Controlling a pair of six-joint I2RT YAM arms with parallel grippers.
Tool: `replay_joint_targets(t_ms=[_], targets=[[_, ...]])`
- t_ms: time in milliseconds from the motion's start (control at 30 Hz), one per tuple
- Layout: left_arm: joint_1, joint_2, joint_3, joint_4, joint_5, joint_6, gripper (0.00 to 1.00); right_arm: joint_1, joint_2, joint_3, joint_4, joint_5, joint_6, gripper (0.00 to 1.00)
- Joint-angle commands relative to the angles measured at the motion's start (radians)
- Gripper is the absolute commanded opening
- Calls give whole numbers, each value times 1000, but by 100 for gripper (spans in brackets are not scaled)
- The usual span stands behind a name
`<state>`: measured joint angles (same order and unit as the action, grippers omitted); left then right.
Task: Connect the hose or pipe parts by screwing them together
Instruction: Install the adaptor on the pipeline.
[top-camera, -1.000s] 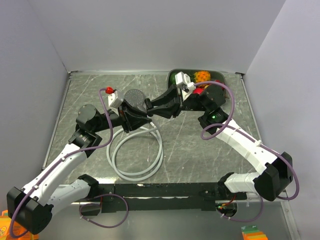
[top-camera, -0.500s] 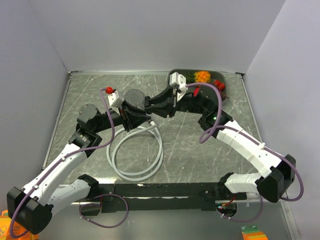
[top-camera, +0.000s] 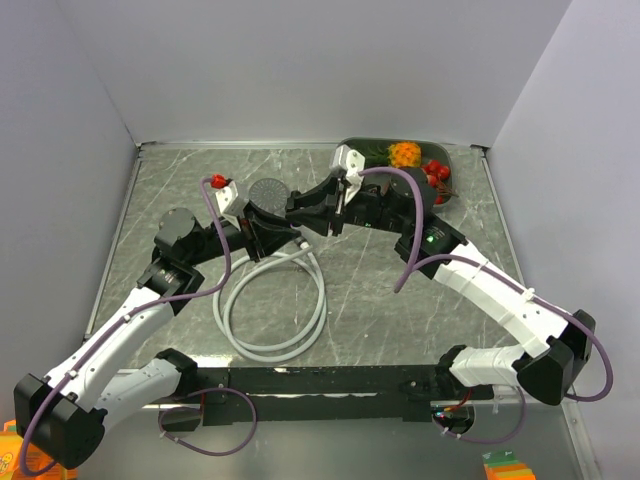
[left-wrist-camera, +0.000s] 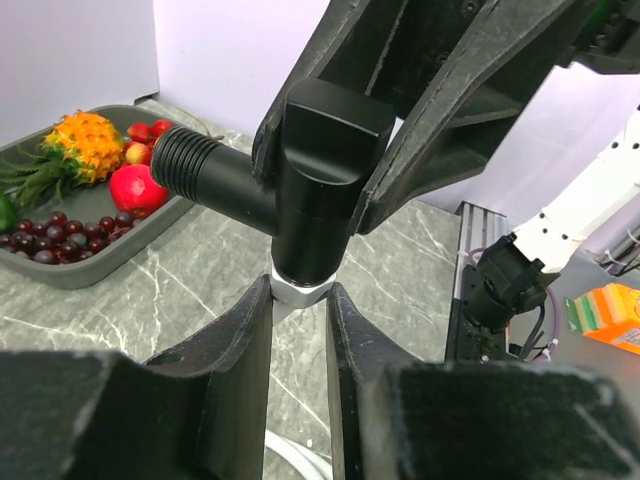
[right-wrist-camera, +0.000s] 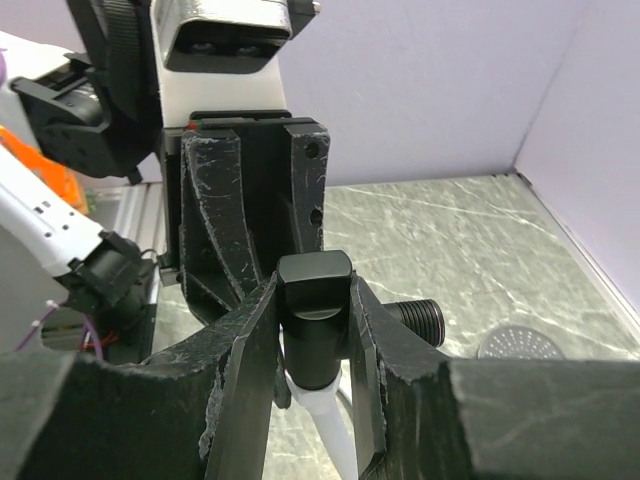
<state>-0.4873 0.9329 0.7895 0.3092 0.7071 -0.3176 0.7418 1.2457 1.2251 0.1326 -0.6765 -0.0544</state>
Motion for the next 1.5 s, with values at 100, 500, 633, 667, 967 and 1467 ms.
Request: replay_joint_targets(t_ms=[100, 500, 633, 667, 967, 1467], targets=[[19, -42, 50, 185, -152, 34, 1, 79, -23, -25, -182, 127, 8, 0], [19, -42, 53, 169, -178, 32, 1, 172, -12, -7, -212, 354, -25, 0], [19, -42, 51, 154, -182, 38, 1, 174, -8, 2, -218, 364, -16, 25], [19, -42, 50, 150, -181, 38, 1, 174, -6, 4, -218, 359, -19, 28], [19, -46, 19, 143, -144, 31, 1, 172, 14, 39, -231, 361, -15, 50], [18, -65, -18, 130, -120, 22, 1, 172, 14, 108, -275, 433, -35, 60]])
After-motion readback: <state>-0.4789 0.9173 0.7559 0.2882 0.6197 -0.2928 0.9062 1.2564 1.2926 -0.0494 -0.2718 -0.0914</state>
